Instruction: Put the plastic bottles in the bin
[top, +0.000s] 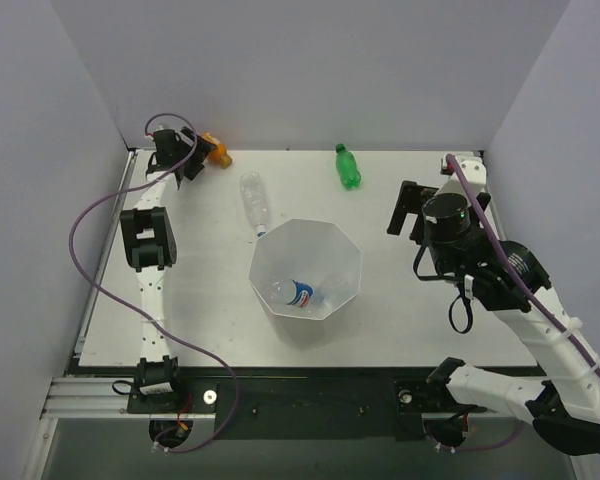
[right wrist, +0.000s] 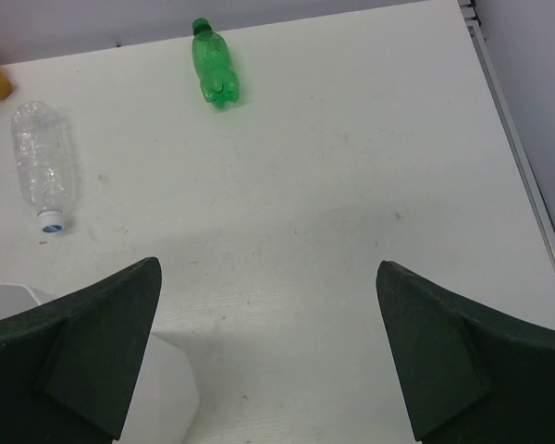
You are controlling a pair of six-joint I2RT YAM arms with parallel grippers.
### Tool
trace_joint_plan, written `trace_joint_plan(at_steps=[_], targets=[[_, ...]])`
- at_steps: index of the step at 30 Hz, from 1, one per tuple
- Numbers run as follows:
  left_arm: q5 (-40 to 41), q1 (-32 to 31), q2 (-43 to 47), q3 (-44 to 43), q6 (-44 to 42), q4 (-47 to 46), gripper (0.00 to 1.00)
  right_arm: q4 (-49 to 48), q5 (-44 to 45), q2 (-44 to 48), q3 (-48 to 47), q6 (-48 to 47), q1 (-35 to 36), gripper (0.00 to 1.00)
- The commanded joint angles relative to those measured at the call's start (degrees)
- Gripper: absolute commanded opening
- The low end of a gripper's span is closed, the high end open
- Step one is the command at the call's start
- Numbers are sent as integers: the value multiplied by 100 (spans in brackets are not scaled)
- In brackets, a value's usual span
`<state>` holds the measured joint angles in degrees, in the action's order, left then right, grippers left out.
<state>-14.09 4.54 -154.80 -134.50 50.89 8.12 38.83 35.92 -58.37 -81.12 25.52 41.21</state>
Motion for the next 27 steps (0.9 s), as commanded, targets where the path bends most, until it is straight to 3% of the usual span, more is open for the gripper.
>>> trace_joint_plan(at_steps=[1, 9, 11, 14, 15, 16, 19, 27], targets=[[266, -102, -497, -708, 587, -671, 95, -51, -112, -210, -220, -29, -43, 95], [451, -181, -999, -1061, 1238, -1137, 92, -130, -94, -289, -149, -3, -96, 95], [451, -190, -982, -895, 1474, -1356, 82, -139, -138, -403, -193, -38, -122, 95], [398, -190, -815, -334, 1678, -1918, 57, -121, -217, -544, -307, -126, -122, 95], [354, -190, -684, -227, 1713, -1989, 54, -121, -252, -579, -325, -135, -122, 95], [328, -190, -613, 44, 1713, -2164, 47, -130, -287, -605, -334, -144, -122, 95], [135, -190, 26, 739, 1757, -2577, 40, -130, -357, -588, -273, -144, -131, 95], [380, -216, 2766, 3822, 1362, -3597, 40, -77, -973, -386, -36, -74, -140, 94]])
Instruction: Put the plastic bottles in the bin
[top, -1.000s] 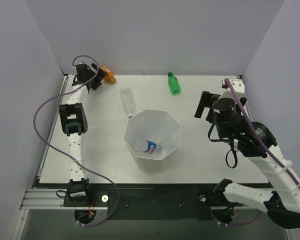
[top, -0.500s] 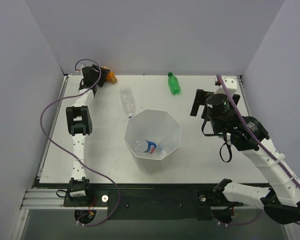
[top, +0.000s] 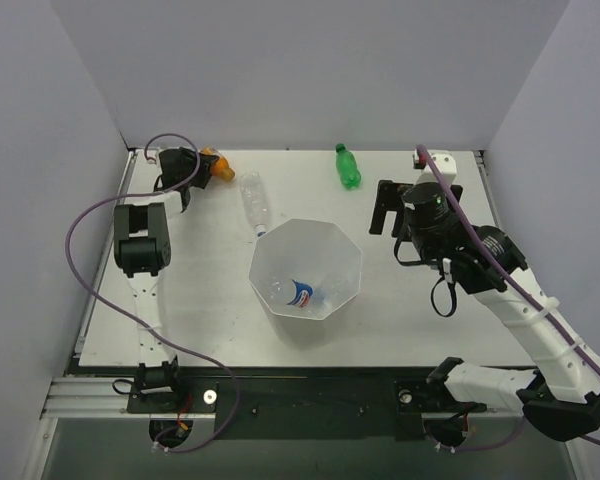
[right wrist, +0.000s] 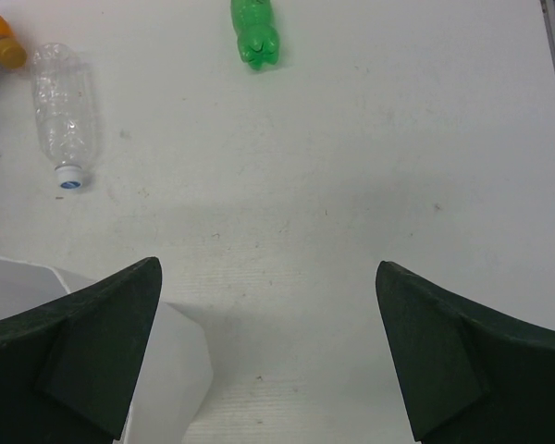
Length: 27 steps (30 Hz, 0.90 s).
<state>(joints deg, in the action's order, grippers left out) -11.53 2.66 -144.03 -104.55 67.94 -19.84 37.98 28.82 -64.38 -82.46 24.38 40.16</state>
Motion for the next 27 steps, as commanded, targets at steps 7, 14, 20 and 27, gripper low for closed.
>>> trace_joint_plan(at_steps=[7, 14, 20, 27], targets=[[-1359, -125, 3686, 1781, -729, -1691, 39, -633, -228, 988, 924, 348, -44, 93], [-1810, -1562, 5858, 1939, -3064, 633, 37, -765, -52, 1665, 1354, 366, -61, 93], [-1921, -2840, 7439, 2613, -4037, 1379, 37, -985, 106, 2307, 1847, 339, -79, 93], [-2425, -3700, 7969, 3687, -3656, 1077, 37, -941, 124, 2413, 1838, 295, -79, 93]])
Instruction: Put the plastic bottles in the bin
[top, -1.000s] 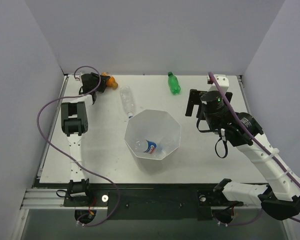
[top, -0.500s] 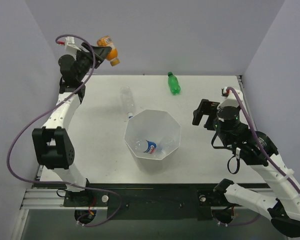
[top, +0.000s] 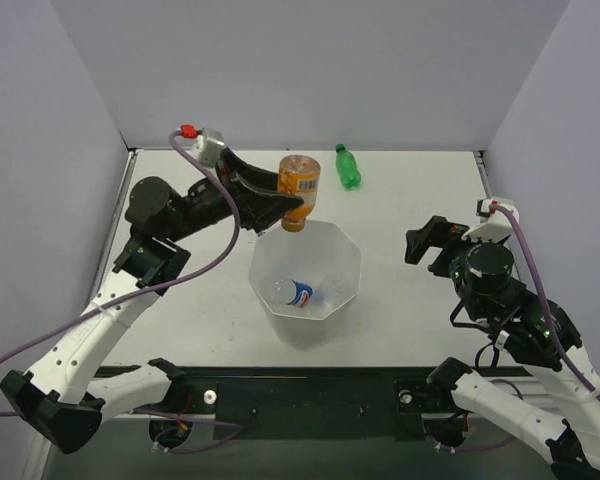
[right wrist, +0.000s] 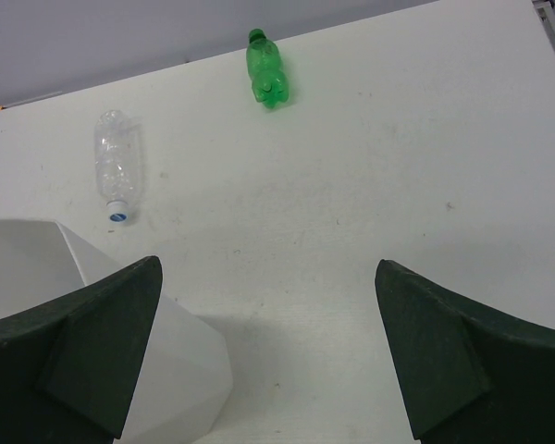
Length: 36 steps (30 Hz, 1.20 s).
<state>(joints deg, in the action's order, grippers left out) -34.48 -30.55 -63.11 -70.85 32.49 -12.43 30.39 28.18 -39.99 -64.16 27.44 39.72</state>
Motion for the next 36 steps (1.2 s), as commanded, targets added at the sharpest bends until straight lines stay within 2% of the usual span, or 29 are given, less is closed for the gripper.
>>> trace_joint_plan(at_steps=[1, 3, 4, 5, 6, 7, 9, 14, 16, 18, 19, 20, 21, 22, 24, 26, 28, 30, 36], targets=[[-138, -443, -122, 352, -16, 302, 37, -191, 196, -27, 9, -28, -26, 93], [-252, -636, -131, 537, 143, 65, 39, -183, 179, -70, -17, -55, -35, 93], [-252, -715, -149, 528, 144, 169, 43, -183, 153, -79, -35, -63, -35, 93], [-226, -742, -149, 493, 39, 275, 53, -165, 152, -97, -61, -63, -26, 93], [-182, -734, -149, 467, -119, 572, 59, -165, 144, -97, -53, -63, -26, 93], [1, -742, -149, 432, -190, 766, 74, -165, 152, -88, -44, -55, -35, 93], [168, -742, -123, 432, -366, 1093, 92, -165, 161, -71, -18, -37, -26, 93], [362, -742, -26, 362, -576, 1425, 93, -156, 108, -158, 9, 59, -35, 93], [783, -734, -25, 125, -1074, 1917, 93, -165, 91, -176, 9, 112, -26, 93], [1722, -655, -130, -270, -1524, 2690, 94, -165, 73, -159, 9, 112, -26, 93], [2343, -463, -209, -524, -1561, 2997, 94, -165, 73, -141, 26, 112, -35, 93], [2428, -235, -384, -622, -1457, 3113, 94, -165, 99, -115, 26, 104, -26, 93], [2280, 368, -482, -788, -1273, 3167, 94, -156, 100, -97, 44, 95, -35, 93], [1766, 678, -709, -877, -854, 3133, 93, -139, 117, -97, 18, 69, -35, 93], [1297, 1767, -1113, -974, -116, 2948, 93, -69, 178, -114, -9, 60, -35, 93], [1695, 2007, -1613, -1271, 178, 3175, 93, -60, 231, -132, 0, 68, -35, 93], [2493, 2000, -2140, -1579, 74, 3561, 93, -112, 205, -176, -9, 103, -35, 93], [2761, 2043, -2729, -1834, 82, 3791, 93, -112, 143, -272, -78, 95, -26, 93], [2666, 2026, -4294, -2678, 126, 3959, 93, 124, 214, -685, -509, 77, -26, 93]])
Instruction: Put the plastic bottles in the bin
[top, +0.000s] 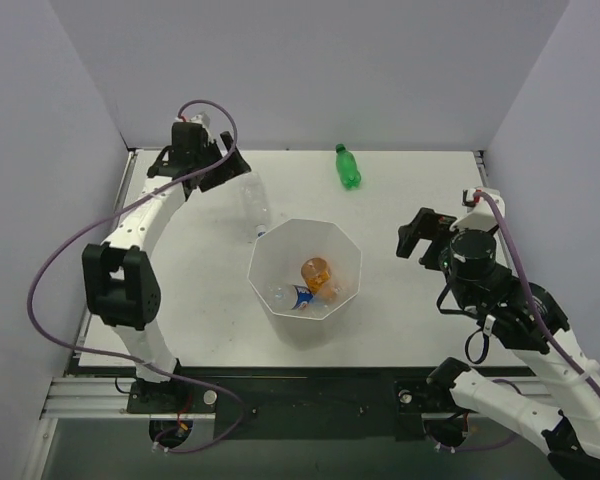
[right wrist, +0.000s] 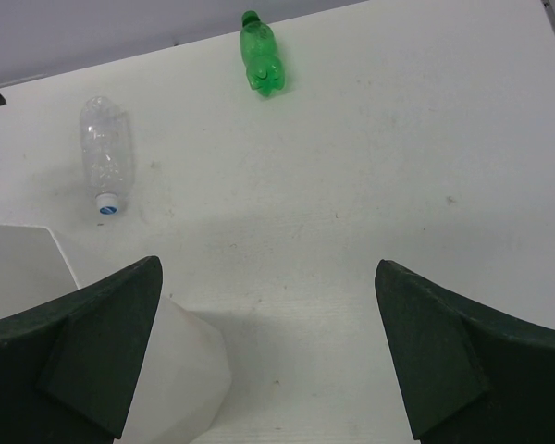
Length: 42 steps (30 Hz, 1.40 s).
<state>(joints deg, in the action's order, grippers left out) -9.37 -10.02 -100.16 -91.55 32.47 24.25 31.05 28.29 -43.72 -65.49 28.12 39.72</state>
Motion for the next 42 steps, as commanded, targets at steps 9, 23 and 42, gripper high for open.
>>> trace_joint_plan(at_steps=[9, 23, 42], targets=[[374, -131, -2242, -1548, 111, 396, 93, 384, 519, -839, -824, 36, -44, 92], [207, -184, -3159, -1481, 409, 72, 74, 464, 458, -1472, -1105, 124, -44, 92], [-1594, -868, 1839, -892, -829, -815, 26, -2, 159, -480, -351, 361, -26, 91]])
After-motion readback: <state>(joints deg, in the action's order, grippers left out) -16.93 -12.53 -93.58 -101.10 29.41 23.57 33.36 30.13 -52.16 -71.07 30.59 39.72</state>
